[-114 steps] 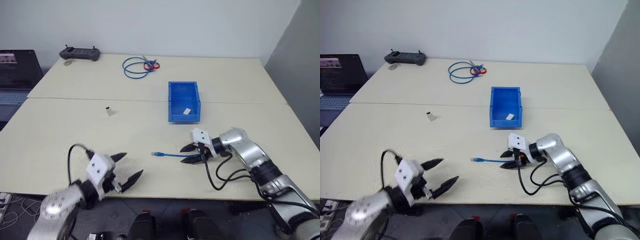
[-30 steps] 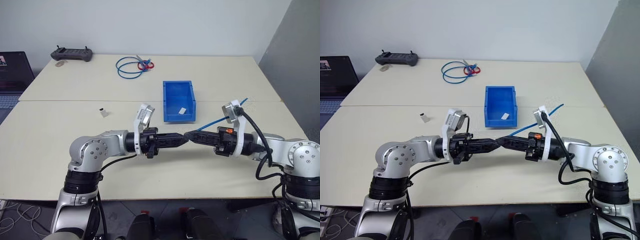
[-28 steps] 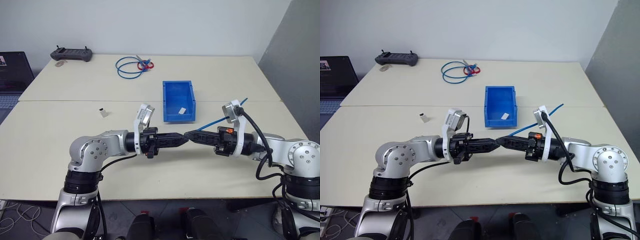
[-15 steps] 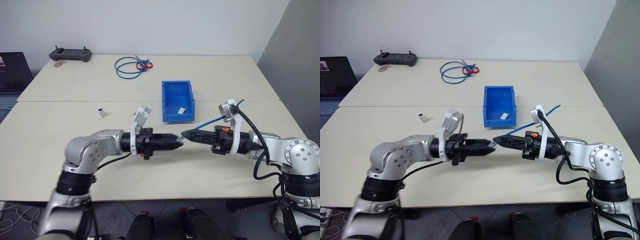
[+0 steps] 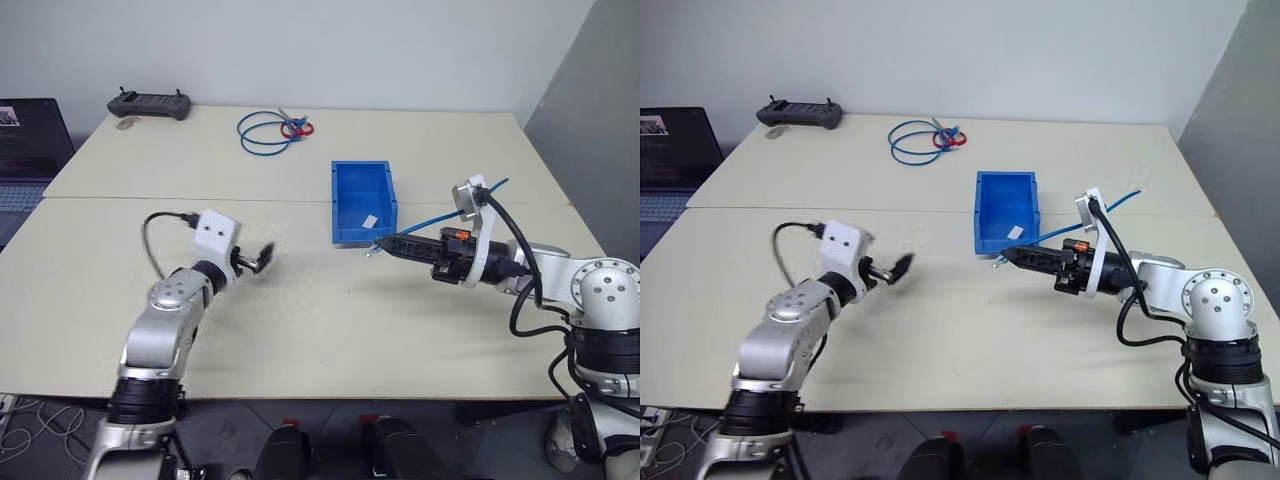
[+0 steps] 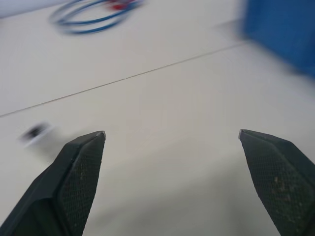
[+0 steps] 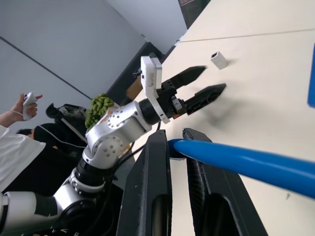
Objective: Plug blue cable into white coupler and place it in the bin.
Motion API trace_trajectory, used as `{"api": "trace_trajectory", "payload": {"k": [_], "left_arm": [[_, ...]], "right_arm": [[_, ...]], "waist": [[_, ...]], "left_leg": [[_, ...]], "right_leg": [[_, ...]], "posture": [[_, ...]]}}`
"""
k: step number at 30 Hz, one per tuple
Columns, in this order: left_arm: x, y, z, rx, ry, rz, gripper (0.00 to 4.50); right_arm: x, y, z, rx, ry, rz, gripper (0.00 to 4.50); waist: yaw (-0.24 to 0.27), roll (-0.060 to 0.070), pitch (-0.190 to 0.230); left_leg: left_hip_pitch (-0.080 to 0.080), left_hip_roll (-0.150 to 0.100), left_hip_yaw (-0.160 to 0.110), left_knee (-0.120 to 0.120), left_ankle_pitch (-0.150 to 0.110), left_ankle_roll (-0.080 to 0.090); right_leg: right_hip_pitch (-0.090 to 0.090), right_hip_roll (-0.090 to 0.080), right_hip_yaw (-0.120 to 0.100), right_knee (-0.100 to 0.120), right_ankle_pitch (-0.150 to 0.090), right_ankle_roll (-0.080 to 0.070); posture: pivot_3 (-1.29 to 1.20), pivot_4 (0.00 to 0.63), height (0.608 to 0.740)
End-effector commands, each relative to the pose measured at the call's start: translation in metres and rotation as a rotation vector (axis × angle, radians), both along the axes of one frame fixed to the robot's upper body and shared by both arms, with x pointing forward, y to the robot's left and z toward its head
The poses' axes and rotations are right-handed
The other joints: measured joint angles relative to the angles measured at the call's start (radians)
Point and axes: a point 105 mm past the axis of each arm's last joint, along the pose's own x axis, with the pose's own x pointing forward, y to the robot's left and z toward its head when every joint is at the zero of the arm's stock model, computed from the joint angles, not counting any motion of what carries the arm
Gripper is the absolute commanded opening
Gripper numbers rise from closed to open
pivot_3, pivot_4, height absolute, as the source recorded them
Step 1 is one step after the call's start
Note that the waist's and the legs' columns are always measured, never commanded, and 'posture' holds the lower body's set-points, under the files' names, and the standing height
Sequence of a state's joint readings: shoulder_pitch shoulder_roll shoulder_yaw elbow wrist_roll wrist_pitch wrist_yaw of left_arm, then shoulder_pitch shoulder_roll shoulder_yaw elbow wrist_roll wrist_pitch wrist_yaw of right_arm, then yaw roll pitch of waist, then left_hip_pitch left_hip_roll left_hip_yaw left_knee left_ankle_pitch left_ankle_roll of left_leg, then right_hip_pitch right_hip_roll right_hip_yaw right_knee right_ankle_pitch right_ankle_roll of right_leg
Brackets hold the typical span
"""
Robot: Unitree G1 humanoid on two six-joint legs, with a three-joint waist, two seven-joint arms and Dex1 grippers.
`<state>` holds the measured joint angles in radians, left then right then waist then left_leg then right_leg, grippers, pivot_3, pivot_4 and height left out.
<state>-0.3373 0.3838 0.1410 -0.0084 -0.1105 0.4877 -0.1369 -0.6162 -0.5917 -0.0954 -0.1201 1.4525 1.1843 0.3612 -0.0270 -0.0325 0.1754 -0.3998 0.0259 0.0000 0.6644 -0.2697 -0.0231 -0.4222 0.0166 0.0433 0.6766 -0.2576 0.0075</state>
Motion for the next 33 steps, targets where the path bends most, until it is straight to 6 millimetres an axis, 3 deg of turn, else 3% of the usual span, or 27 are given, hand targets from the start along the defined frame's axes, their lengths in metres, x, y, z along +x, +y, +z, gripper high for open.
{"api": "trace_trajectory", "payload": {"k": [1,12,15,18,33], "left_arm": [[0.009,0.028,0.0,0.008,-0.069,0.237,4.44],[0.067,0.019,-0.019,-0.213,-0.049,0.303,4.44],[0.067,0.038,-0.022,-0.259,-0.035,0.413,4.44],[0.069,0.039,-0.022,-0.246,-0.034,0.415,4.0],[0.073,0.04,-0.018,-0.245,-0.02,0.365,0.83]], "right_arm": [[0.003,-0.001,0.011,-0.007,-0.064,0.013,0.15],[0.006,-0.006,0.017,-0.037,-0.104,-0.001,0.15],[0.005,-0.013,0.018,-0.053,-0.114,-0.021,0.15],[0.007,-0.017,0.02,-0.052,-0.118,-0.037,0.15],[0.01,-0.02,0.013,-0.068,-0.115,-0.065,0.15]], "waist": [[0.001,0.0,0.0],[0.007,-0.002,0.0],[0.005,-0.002,-0.001],[-0.002,-0.002,-0.001],[-0.001,-0.002,-0.001]], "left_leg": [[0.0,0.0,0.0,0.0,0.0,0.0],[-0.001,-0.003,0.0,0.0,0.0,0.0],[-0.002,-0.003,0.001,0.0,0.0,0.0],[-0.001,-0.003,0.001,0.0,0.0,0.0],[0.0,-0.003,0.001,0.0,0.0,0.0]], "right_leg": [[0.0,0.0,0.0,0.0,0.0,0.0],[0.0,-0.001,-0.001,-0.001,0.004,-0.002],[0.0,-0.002,-0.001,-0.002,0.004,-0.002],[0.0,-0.002,-0.001,-0.002,0.005,-0.002],[0.0,-0.002,-0.001,0.001,0.004,0.0]], "posture": [[0.0,0.15,0.74],[0.0,0.15,0.74],[0.0,0.15,0.74],[0.0,0.15,0.74],[0.0,0.15,0.74]]}}
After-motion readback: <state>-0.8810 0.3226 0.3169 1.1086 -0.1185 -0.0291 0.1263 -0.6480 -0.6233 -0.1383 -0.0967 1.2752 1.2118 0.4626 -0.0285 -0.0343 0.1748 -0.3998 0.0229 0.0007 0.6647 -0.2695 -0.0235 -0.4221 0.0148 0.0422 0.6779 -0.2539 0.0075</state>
